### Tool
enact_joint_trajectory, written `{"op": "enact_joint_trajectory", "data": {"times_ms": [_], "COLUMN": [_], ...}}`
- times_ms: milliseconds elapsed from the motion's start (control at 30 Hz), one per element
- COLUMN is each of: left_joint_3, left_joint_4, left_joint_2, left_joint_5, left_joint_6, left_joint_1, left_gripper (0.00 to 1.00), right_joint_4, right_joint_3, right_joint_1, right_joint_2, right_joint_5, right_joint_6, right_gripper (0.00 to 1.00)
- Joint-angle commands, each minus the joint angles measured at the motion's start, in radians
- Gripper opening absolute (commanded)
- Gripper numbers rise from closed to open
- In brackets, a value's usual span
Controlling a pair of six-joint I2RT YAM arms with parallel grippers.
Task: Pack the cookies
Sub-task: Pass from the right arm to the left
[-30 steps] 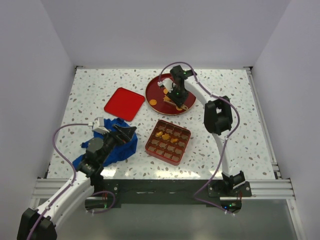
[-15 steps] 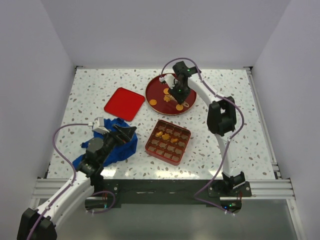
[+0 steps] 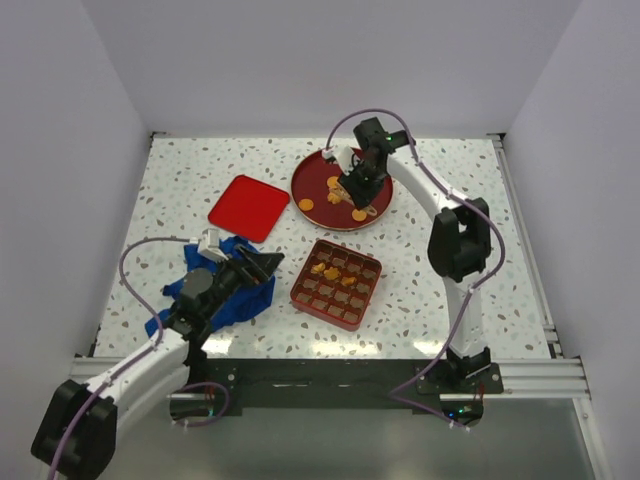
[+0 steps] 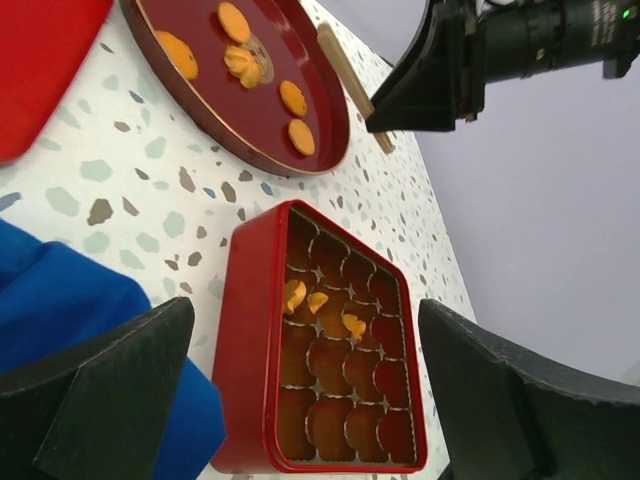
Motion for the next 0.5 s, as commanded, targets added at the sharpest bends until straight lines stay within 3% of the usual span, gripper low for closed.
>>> {"op": "enact_joint_trajectory", "data": {"times_ms": [0,233,467], "left_joint_3": [0.052,0.185,0.284], "left_joint_4": [0.257,0.461,0.581], "left_joint_2": [0.129,0.373,0.491], "left_joint_5": [0.136,0.317,0.414], "left_joint_6": [-0.022,0.0,-0.031], "left_joint_1": [0.009,0.006,0.004], "left_gripper": [0.99,0.99,0.99], "right_joint_4": [0.012,-0.027,0.016], "right_joint_3": [-0.008,-0.081,-0.23], "right_joint_1": [-0.006,-0.003,0.015], "right_joint_2": [-0.109,-0.243,-0.368], "right_joint_5": [-0.132,-0.436,-0.685], "right_joint_6": [0.046,0.171,0.268], "right_gripper": [0.12,0.12,0.12]}}
